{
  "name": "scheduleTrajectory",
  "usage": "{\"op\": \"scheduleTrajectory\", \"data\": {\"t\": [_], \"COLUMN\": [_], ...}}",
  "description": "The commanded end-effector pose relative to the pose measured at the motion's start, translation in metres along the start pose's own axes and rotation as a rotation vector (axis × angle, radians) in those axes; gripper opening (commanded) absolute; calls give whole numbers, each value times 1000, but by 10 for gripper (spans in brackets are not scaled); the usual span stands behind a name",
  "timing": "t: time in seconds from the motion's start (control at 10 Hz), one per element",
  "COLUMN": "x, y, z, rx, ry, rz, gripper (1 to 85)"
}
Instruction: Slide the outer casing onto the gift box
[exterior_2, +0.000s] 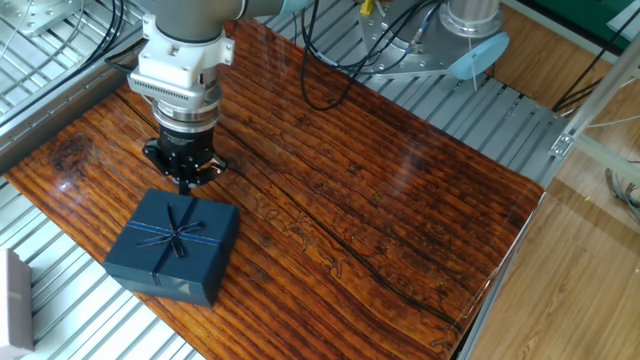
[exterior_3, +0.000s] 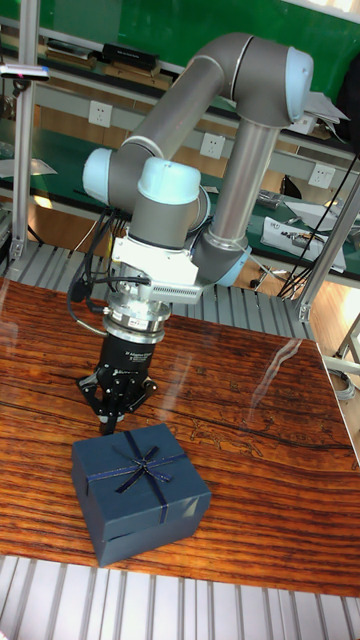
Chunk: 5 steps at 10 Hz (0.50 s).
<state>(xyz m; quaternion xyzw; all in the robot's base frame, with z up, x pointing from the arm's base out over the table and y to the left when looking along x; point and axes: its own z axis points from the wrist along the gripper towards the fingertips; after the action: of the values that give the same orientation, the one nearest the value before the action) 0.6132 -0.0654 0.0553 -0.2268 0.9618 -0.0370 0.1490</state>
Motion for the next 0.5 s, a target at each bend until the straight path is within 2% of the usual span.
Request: {"op": "scheduleTrajectory", "data": {"t": [0.0,0.4], "x": [3,3], "y": [2,1], "z": [10,12], "rx": [-39,-37], "ry": [-25,-26], "rz": [9,6], "gripper": [10,10]}}
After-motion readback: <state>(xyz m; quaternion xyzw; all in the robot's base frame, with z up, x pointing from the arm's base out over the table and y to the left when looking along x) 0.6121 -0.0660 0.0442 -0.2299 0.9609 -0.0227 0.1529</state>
